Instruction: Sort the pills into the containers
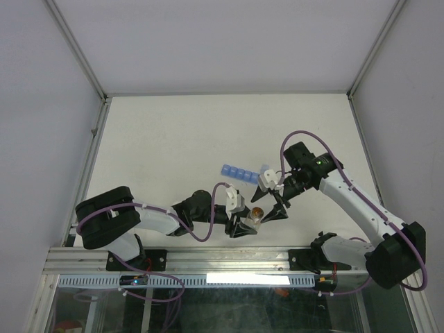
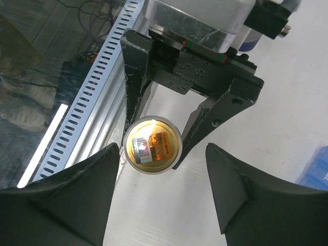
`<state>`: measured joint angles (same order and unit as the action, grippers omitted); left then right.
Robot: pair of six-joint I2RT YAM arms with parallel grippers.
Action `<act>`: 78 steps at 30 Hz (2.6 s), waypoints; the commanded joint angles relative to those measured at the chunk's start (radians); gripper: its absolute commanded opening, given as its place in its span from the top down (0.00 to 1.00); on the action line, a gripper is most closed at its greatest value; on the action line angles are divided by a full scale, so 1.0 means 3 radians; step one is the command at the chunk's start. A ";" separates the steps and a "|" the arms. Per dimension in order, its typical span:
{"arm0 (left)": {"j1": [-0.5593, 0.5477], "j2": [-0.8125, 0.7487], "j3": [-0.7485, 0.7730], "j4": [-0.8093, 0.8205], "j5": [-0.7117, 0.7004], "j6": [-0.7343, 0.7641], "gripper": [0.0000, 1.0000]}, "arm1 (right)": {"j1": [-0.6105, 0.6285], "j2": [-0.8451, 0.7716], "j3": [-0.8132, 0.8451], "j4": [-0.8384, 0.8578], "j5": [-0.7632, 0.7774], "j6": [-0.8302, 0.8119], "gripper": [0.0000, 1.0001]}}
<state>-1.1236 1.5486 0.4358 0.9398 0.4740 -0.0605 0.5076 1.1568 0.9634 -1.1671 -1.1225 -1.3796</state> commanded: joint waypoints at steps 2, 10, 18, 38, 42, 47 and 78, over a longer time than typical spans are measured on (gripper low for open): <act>0.0025 -0.0076 0.0122 0.0079 0.0089 0.0061 0.92 | 0.0065 -0.0006 -0.0003 0.0015 -0.0125 0.0013 0.36; 0.0028 -0.0065 0.0132 0.0087 0.0029 0.0036 0.92 | 0.0093 -0.0016 -0.0022 0.0045 -0.0134 0.0092 0.49; 0.0029 -0.0085 0.0113 0.0161 -0.0334 -0.0061 0.94 | 0.0098 -0.0025 -0.0041 0.0252 -0.0068 0.0428 0.71; -0.0002 -0.0133 0.0113 0.0049 -0.1673 -0.0322 0.84 | 0.0085 0.0204 -0.0018 0.1022 0.0580 0.1803 0.94; 0.0003 -0.0176 0.0012 0.0231 -0.1613 -0.0342 0.59 | 0.0055 0.0197 -0.0010 0.0984 0.0516 0.1771 0.95; 0.0003 -0.0214 -0.0086 0.0383 -0.1550 -0.0335 0.23 | -0.0002 0.0170 -0.0005 0.0966 0.0471 0.1755 0.96; 0.0135 -0.0588 -0.0283 0.0159 -0.1563 -0.0251 0.01 | -0.0863 -0.0220 -0.0093 0.1312 0.0354 0.2131 0.93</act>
<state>-1.1069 1.4132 0.3599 0.9634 0.0235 -0.1413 0.2829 1.1385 0.9409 -0.8494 -0.9852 -0.8021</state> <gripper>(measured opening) 0.990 0.445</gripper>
